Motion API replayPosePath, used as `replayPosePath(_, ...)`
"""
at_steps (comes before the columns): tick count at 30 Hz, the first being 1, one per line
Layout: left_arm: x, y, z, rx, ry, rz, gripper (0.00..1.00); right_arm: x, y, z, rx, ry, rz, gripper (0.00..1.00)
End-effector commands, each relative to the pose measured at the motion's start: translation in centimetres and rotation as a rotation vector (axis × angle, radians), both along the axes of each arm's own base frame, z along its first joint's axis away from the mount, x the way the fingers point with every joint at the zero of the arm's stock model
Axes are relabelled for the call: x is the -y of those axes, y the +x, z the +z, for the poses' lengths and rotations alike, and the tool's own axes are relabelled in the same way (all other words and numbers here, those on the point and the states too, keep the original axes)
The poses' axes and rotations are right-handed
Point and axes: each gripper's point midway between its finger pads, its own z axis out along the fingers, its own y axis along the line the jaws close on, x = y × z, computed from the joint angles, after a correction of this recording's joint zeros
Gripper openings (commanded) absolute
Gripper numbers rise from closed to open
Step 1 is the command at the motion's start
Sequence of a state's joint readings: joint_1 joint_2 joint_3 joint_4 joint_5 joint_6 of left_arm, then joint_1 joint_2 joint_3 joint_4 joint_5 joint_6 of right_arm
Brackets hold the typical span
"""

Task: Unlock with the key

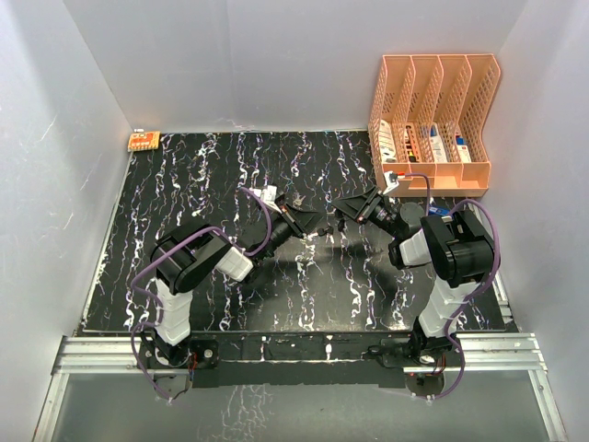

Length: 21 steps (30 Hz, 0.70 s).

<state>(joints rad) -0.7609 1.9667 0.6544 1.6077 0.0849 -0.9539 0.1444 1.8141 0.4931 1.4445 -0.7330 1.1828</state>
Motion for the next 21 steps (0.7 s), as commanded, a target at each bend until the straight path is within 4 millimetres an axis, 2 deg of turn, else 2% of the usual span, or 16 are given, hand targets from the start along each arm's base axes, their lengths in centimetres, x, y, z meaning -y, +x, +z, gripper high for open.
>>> replayPosePath(1,-1.5,0.4,7.8,0.176,-0.190,0.047,0.00,0.4,-2.4,7.1,0.408,0.040,0.009,0.28)
replayPosePath(21,-0.7,0.8,8.9,0.152,-0.250,-0.002,0.00,0.6,-1.7,6.5,0.408,0.022,0.019,0.29)
